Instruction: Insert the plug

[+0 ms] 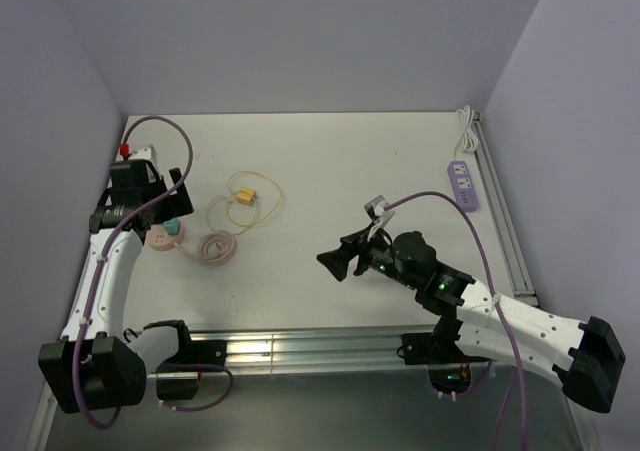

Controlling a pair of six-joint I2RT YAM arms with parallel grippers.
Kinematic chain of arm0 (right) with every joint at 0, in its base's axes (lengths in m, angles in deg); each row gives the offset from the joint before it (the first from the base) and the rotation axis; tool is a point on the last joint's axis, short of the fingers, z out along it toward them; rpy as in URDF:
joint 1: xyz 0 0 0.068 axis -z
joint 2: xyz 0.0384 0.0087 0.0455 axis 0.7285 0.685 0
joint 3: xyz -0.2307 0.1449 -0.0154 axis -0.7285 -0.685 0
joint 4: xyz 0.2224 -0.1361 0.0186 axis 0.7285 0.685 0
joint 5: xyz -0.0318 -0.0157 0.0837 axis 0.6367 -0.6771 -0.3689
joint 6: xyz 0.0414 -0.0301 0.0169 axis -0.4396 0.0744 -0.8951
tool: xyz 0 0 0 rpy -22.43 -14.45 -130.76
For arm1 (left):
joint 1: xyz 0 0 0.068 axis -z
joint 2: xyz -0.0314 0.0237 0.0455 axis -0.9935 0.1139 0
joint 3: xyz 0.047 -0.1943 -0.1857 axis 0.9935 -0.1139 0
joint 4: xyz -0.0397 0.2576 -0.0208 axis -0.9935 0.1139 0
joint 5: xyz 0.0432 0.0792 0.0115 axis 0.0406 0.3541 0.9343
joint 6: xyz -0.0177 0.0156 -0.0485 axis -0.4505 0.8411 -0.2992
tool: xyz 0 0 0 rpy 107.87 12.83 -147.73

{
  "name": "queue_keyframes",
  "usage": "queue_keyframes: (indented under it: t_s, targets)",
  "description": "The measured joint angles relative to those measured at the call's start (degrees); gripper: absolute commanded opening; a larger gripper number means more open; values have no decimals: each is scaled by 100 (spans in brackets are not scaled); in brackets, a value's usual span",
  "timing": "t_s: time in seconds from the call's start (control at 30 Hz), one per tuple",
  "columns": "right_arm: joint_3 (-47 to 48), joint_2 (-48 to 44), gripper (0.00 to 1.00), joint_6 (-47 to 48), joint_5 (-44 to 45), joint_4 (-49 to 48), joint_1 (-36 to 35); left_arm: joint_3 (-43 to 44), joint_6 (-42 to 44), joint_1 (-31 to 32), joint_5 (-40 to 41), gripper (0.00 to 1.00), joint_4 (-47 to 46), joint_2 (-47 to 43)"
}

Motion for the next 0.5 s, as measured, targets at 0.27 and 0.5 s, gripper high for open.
queue_keyframes:
  t_s: [0.27, 0.5]
  targets:
    - [168, 623, 93, -15, 46, 48, 105, -101, -1003, 0, -376, 99, -378, -223]
    - [721, 1281, 92, -11, 114, 289, 129, -1388, -1631, 2, -1233, 99, -1316, -1405]
